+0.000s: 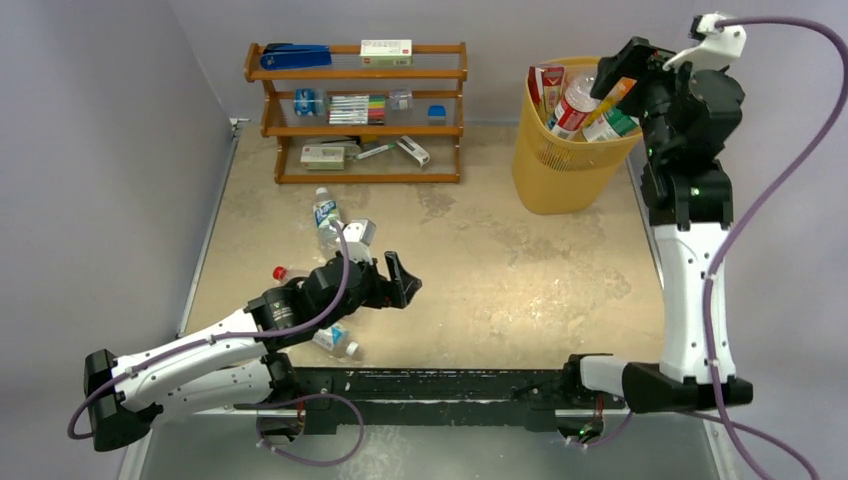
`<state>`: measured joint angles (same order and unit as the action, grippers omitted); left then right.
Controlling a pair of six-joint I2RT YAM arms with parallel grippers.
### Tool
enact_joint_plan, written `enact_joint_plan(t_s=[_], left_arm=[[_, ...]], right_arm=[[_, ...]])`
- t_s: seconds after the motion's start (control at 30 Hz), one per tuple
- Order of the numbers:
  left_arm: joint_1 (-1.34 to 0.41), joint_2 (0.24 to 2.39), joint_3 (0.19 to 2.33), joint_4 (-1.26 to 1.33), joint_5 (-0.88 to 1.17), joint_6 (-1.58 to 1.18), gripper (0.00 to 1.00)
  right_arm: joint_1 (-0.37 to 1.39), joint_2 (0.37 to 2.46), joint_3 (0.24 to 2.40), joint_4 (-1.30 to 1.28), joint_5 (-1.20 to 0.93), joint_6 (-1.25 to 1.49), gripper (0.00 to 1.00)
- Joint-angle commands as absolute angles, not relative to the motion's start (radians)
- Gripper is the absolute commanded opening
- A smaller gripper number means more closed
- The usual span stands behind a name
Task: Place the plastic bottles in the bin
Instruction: Adjust the trash bin at the center of the board.
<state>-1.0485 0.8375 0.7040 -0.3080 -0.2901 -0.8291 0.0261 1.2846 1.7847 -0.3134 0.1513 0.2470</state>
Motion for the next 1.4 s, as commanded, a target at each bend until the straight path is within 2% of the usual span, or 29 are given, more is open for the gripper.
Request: enact_joint_plan(t_s=[0.0, 0.23, 0.43, 0.7, 0.83, 1.0, 1.13, 1.37], left_arm=[[-1.049, 0.811, 0.772, -0.427, -0.492, -0.889, 0.88], [-0.992, 0.868, 0.814, -0.562, -0.596, -0.920, 0.92], [-0.726, 0.912, 0.796, -0.575, -0.490, -0.858, 0.94], [-0.514, 1.046, 0.822, -0.518, -0.467, -0.791, 0.94], [-0.473, 1.128, 0.843, -0.465, -0.442, -0.779, 0.94], [-0.434, 1.193, 0.889, -0.459, -0.488, -0.739, 0.94], [-0.397, 1.209, 0.908, -0.450, -0.468, -0.731, 0.93], [-0.396, 1.184, 0.925, -0.454, -0.458, -0.719, 0.92]], right_arm=[[0.026, 1.227, 1.710, -0.324, 0.038, 0.276, 0.99], [0.044, 1.126, 1.439, -0.232, -0.334, 0.374, 0.94], [0.121, 1.061, 1.190, -0.132, -0.438, 0.441, 0.93], [0.147, 0.994, 1.021, -0.103, -0.445, 0.456, 0.93], [0.145, 0.960, 1.021, -0.175, -0.330, 0.465, 0.94], [0.120, 0.987, 1.125, -0.237, -0.174, 0.438, 0.92], [0.000, 1.042, 1.238, -0.259, -0.089, 0.425, 0.88], [-0.398, 1.095, 1.317, -0.183, -0.306, 0.515, 0.82]])
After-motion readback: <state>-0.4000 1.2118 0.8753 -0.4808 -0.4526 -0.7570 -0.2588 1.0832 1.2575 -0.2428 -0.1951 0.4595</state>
